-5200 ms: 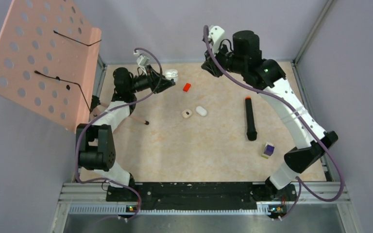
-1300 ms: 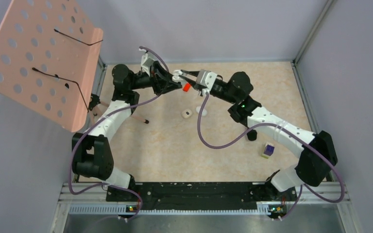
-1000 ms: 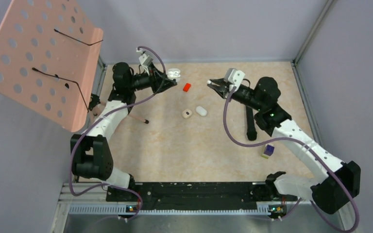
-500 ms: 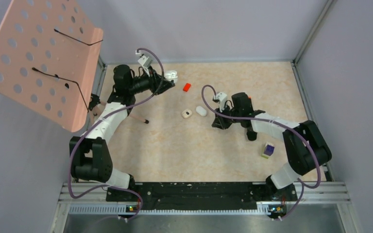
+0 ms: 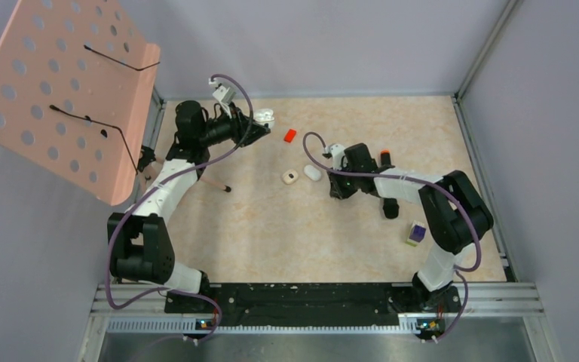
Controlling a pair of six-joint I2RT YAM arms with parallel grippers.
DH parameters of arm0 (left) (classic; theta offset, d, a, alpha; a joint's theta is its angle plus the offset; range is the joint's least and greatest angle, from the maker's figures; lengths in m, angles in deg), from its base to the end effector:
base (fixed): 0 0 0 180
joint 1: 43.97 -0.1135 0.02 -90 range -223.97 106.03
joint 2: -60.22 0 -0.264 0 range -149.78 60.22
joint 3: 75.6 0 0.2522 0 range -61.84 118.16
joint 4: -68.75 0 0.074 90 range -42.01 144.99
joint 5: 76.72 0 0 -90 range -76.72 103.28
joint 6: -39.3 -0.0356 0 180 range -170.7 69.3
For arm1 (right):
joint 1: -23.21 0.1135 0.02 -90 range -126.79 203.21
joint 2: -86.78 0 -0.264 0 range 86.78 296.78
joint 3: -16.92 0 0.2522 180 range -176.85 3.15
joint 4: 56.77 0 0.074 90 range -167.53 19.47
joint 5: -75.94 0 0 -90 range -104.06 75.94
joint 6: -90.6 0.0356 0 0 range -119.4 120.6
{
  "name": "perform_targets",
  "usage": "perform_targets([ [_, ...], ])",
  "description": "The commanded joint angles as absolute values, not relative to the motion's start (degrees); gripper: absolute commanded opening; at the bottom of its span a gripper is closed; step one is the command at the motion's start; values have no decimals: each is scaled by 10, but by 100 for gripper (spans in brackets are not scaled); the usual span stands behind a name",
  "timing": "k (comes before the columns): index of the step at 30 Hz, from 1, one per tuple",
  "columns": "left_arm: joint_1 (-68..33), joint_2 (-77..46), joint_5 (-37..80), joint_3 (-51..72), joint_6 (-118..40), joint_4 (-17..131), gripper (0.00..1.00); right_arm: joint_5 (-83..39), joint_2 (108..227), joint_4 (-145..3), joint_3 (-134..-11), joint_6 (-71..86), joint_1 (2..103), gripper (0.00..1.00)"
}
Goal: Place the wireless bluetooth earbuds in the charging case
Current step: Place the earbud at the center of the board.
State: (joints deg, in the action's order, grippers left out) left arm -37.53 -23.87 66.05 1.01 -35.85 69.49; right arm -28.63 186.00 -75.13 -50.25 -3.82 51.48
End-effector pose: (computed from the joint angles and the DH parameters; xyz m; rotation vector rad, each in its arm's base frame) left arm 0.3324 -0.0660 0.3321 0.5873 1.6504 -1.0447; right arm 0.2998 0.1714 0.1567 -0.8050 2.3406 0.4931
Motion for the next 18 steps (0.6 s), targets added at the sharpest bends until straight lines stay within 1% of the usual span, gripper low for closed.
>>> perform_targets([
  [1, -379, -216, 659, 20, -355, 717, 0, -271, 1860, -782, -525, -46, 531, 22],
  [3, -381, -216, 662, 20, -355, 716, 0, -275, 1854, -810, -542, -46, 529, 34],
  [4, -381, -215, 662, 19, -355, 716, 0, -282, 1855, -830, -554, -45, 525, 38],
  [8, -382, -215, 659, 20, -350, 717, 0, -284, 1858, -893, -610, -27, 515, 50],
  [9, -382, -215, 658, 19, -349, 717, 0, -284, 1862, -908, -622, -27, 515, 51],
  [11, -382, -215, 657, 17, -348, 717, 0, -285, 1874, -934, -651, -26, 514, 51],
  [13, -382, -215, 657, 17, -347, 716, 0, -281, 1883, -952, -667, -19, 514, 47],
  [15, -382, -215, 657, 17, -347, 713, 0, -278, 1886, -964, -682, -8, 514, 45],
  [18, -382, -215, 654, 19, -347, 706, 0, -256, 1899, -991, -708, 22, 515, 44],
])
